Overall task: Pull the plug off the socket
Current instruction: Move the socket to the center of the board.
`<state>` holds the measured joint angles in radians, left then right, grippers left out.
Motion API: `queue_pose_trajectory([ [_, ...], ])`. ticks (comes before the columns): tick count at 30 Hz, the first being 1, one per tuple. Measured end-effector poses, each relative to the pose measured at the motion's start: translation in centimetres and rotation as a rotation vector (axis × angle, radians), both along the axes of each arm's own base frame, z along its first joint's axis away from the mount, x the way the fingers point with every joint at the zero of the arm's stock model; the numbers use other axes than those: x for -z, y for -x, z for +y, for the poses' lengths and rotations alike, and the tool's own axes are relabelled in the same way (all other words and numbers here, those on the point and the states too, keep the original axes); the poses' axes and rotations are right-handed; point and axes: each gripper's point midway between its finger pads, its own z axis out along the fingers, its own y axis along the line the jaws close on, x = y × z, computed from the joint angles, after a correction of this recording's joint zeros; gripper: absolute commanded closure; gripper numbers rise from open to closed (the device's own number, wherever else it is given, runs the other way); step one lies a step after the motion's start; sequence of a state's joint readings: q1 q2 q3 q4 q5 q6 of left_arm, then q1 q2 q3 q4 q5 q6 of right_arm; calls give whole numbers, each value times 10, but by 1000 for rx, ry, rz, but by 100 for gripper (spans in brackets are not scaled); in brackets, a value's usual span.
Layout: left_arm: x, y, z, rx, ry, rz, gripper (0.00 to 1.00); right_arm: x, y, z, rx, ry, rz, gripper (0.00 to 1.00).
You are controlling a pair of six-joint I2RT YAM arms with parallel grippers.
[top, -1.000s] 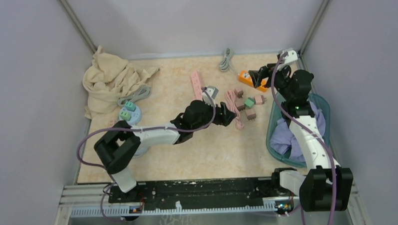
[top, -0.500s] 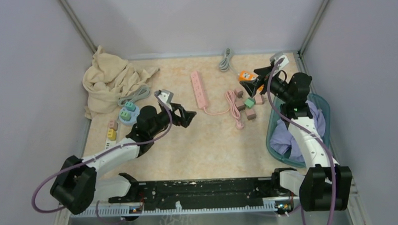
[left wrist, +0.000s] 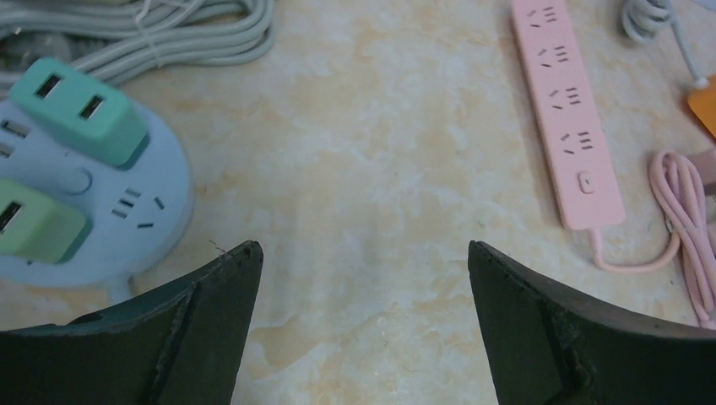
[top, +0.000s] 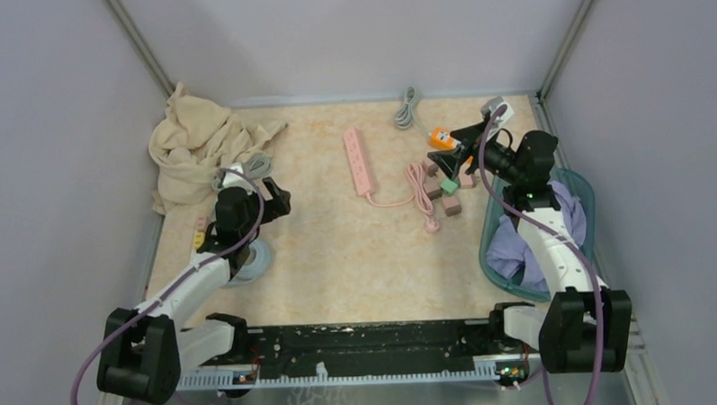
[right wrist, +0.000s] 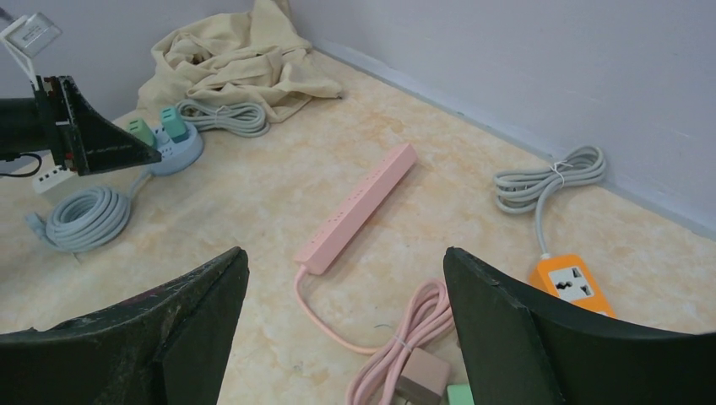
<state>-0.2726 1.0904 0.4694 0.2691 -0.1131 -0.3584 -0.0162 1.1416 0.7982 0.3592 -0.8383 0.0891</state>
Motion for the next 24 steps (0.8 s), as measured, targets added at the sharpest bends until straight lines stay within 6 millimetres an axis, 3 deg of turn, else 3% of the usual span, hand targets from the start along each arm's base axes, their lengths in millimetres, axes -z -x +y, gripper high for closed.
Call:
queue_pose_trajectory([
  [6,30,6,33,-328,112,230,0,2,1,1,-13,-1,7,15],
  [10,31,0,52,-539,77,392,0,2,1,2,-18,-1,8,15],
  [13,35,0,56,-580,22,477,0,3,1,3,-19,-1,10,15],
  [19,70,42,68,-618,-106,694,1,3,1,3,-19,-1,11,15],
  [22,71,44,68,-621,-109,703,5,3,1,3,-19,-1,11,15],
  [24,71,44,68,-621,-109,704,13,3,1,3,-19,-1,11,15],
])
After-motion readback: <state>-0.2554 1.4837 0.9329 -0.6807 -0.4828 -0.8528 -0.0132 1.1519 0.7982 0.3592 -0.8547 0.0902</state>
